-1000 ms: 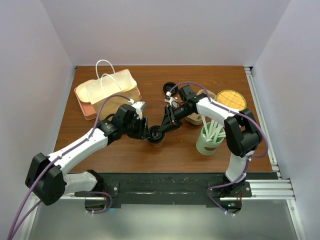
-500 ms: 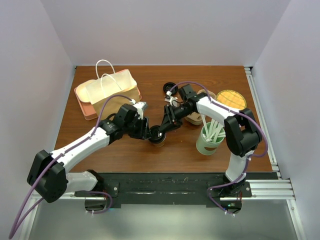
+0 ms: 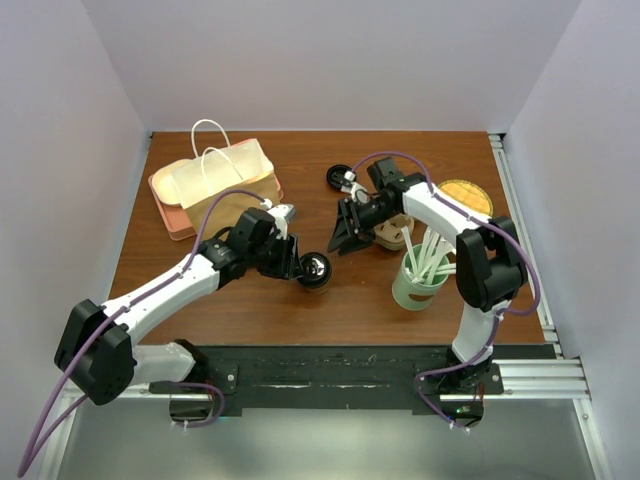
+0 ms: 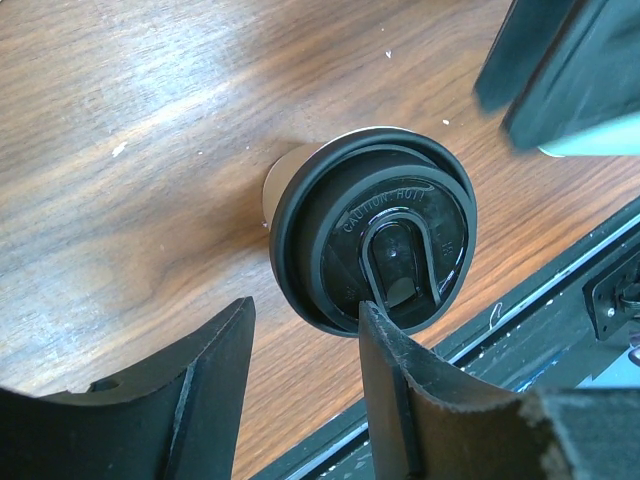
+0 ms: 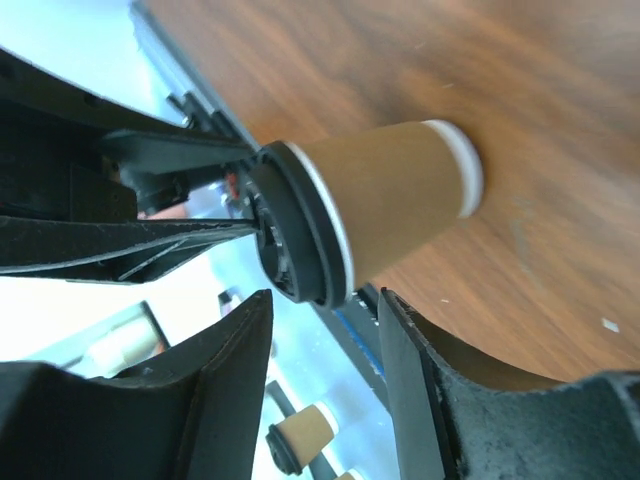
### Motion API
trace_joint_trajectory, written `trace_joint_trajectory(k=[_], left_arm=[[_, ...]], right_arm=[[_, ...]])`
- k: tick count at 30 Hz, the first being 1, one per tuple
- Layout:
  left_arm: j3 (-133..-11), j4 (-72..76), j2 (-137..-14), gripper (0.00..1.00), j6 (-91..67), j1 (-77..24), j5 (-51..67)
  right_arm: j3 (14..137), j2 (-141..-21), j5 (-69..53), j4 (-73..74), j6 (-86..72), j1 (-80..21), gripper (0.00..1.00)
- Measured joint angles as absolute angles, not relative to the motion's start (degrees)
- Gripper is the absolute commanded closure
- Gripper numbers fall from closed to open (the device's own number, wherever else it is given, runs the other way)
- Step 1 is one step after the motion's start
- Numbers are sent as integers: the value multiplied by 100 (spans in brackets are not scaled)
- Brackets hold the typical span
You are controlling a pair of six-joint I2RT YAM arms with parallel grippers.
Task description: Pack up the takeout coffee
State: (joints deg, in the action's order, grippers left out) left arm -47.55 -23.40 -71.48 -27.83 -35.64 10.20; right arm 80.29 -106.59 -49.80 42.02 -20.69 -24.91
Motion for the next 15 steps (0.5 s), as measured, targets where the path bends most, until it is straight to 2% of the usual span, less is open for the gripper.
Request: trace_joint_trajectory(k=[11, 12, 14, 15], left_arm=[[-5028, -2543, -7002, 32, -2641, -3564, 958], [-5085, -2541, -6952, 29, -2626, -3564, 954], [-5192, -2486, -6796, 5, -2591, -3564, 954], [-5214, -2418, -6648, 0, -2611, -3564, 954]], right_arm=[[8521, -10608, -4392, 4753, -1839, -2294, 45], [8549, -10575, -4320, 4786, -1839, -2324, 45], [8608, -10499, -4176, 4842, -1839, -2388, 45], [8643, -10425, -4056, 4862, -1839, -2447, 45]])
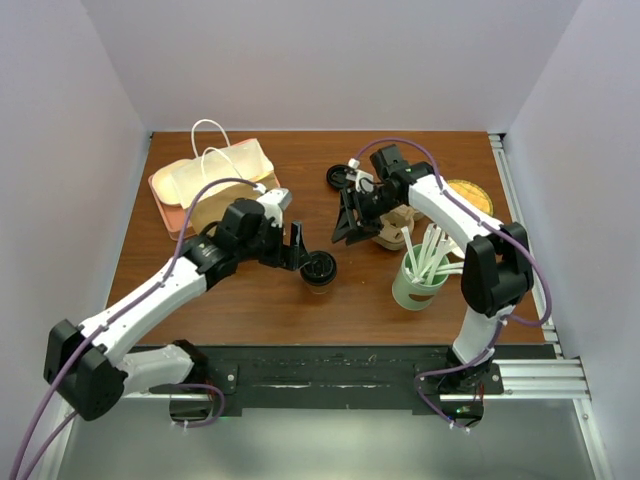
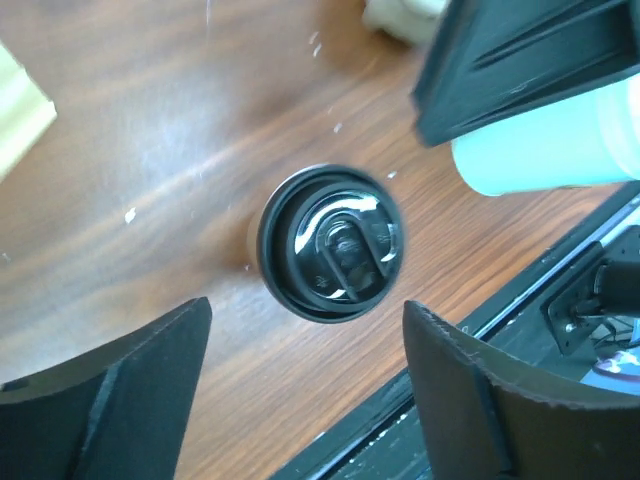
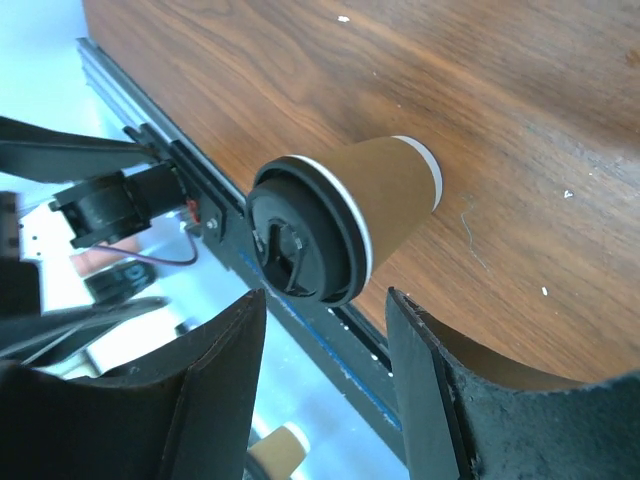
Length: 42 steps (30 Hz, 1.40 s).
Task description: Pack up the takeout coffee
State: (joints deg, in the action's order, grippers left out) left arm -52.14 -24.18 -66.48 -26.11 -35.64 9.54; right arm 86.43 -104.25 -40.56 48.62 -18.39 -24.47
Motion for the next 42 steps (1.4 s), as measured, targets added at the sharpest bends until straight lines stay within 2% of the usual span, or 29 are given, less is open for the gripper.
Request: trace_joint_trajectory(k=[3, 4, 8, 9, 10, 15, 19, 23, 26, 32, 42], left_arm=[[-5177, -2241, -6276, 0, -2679, -3564, 934], [-5111, -2145, -6101, 4, -2722, -3564, 930], [-4757, -1857, -5651, 27, -2821, -3564, 972], [-4746, -1887, -5701, 37, -2829, -3564, 980], [-4746, -1905, -5828, 39, -2801, -3564, 982], [-4707, -2156, -6685, 43, -2729, -3564, 1100], [-4661, -2193, -6829, 45, -2724, -3562, 1175], [-4713, -2187, -6956, 53, -2720, -3562, 1157], [-4731, -2174, -7131, 56, -2740, -3562, 1085], [-4729, -2108, -7389, 60, -2770, -3562, 1000], [-4698, -2084, -7380, 63, -2847, -3562, 1004]], right_arm=[[8705, -10226, -3811, 4884, -1841, -2611, 44], [8718, -10173, -3754, 4880, -1841, -2681, 44], [8731, -10086, -3581, 4864, -1839, -2934, 44], [8731, -10097, -3538, 4862, -1839, -2982, 44], [8731, -10112, -3511, 4871, -1835, -3026, 44], [8731, -10256, -3400, 4895, -1750, -3068, 44], [8731, -10398, -3389, 4936, -1669, -3059, 45], [8685, -10425, -3426, 4860, -1640, -3059, 48], [8534, -10455, -3551, 4744, -1638, -3061, 52], [8084, -10543, -3588, 4539, -1647, -3063, 67], [8034, -10549, -3682, 4383, -1337, -3052, 75]])
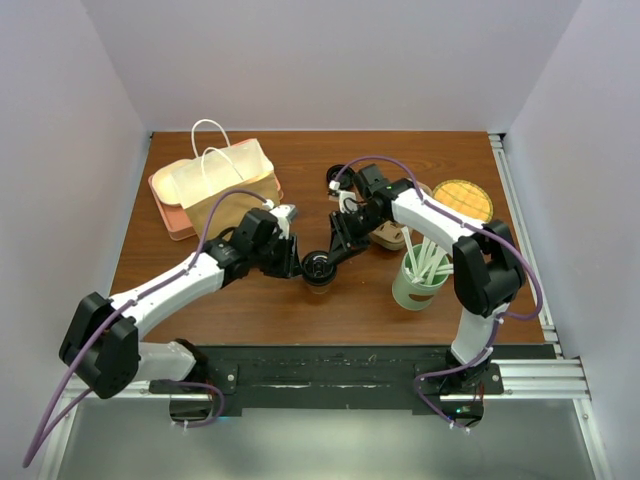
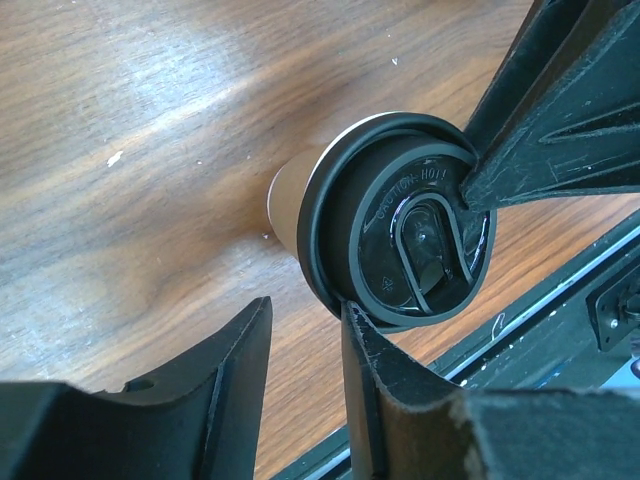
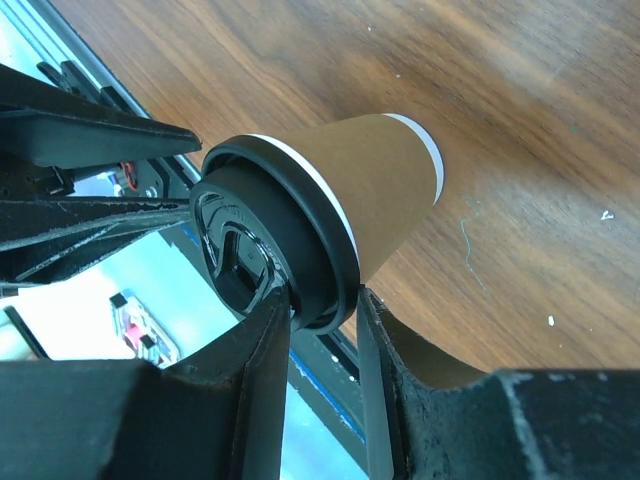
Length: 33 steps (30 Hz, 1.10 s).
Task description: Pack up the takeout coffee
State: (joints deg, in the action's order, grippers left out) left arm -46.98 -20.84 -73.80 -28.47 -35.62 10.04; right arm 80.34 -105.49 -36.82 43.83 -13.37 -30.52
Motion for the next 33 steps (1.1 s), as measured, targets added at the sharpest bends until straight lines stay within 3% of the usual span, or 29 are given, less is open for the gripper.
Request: trace_joint_trajectory(k=[7, 15, 33], left_arm=[[-4733, -2224, -7341, 58, -2923, -3562, 967], [-5992, -3100, -7360, 51, -2536, -3520, 674], [-6198, -2788, -8300, 55, -1629, -3417, 1356]], right_arm=[[7929, -10554, -3900, 4169, -1151, -3013, 74], [8305, -10855, -4187, 4412, -637, -3035, 69], [8877, -11190, -4460, 4831, -207, -3050, 62]])
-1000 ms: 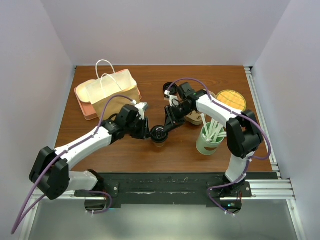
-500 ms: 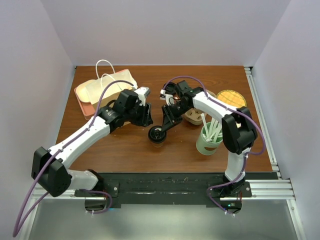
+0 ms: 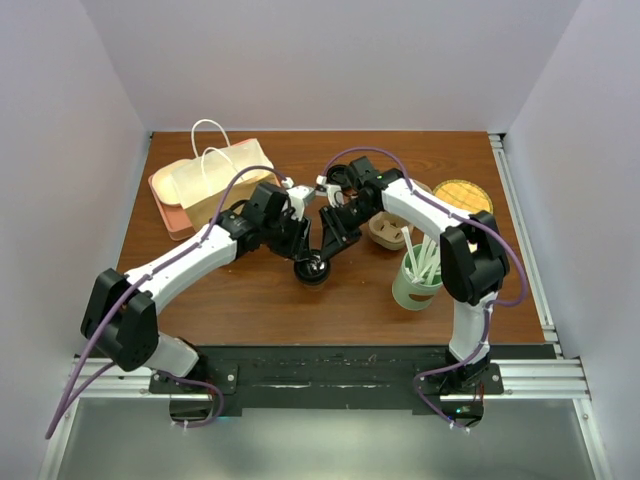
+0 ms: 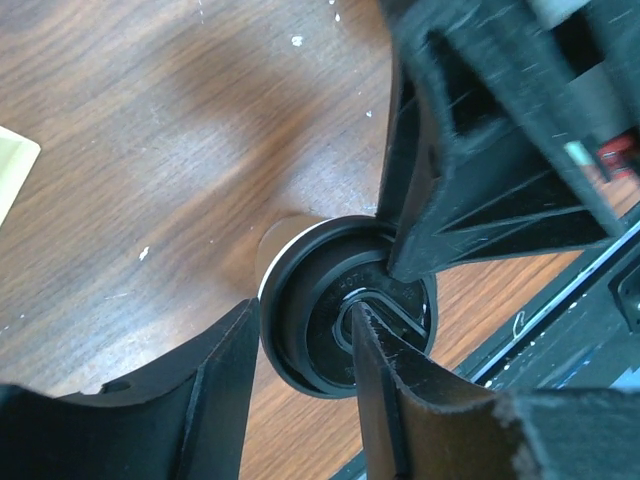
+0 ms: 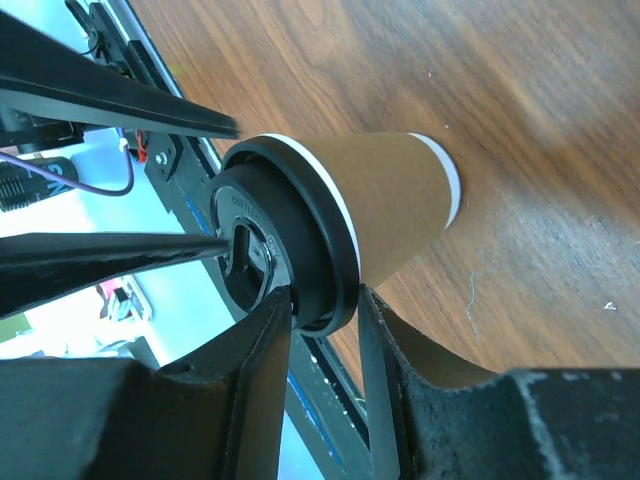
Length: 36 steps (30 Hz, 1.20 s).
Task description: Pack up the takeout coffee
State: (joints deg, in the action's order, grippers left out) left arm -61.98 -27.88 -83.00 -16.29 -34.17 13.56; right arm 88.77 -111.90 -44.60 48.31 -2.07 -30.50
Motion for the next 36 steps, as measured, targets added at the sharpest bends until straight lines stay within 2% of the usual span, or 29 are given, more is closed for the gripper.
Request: trace_joint_trajectory(k=[4, 8, 11, 20, 25, 36], left_arm=[[-6020, -2742, -8368, 57, -1573, -3415, 1378], [-5975, -2650, -8368, 57, -1573, -3413, 1404], [-5955, -2596, -8368, 57, -1586, -3413, 1385], [-5933, -2526, -8366, 57, -1612, -3413, 1304], [-5774, -2497, -8197, 57, -1691, -3415, 1275], [-5378, -2375, -7802, 57, -1828, -3413, 1260]], right_arm=[[9004, -11190, -4460, 4847, -213, -3070, 59], [9011, -11190, -4451, 4869, -244, -3070, 52], [9011, -11177, -4438, 4899, -314, -3065, 51], [8884, -10624, -4462, 4932, -862, -3024, 54], [8274, -10068, -4473, 4772, -1039, -3024, 59], [7253, -10012, -4477, 4195, -1463, -3039, 57]])
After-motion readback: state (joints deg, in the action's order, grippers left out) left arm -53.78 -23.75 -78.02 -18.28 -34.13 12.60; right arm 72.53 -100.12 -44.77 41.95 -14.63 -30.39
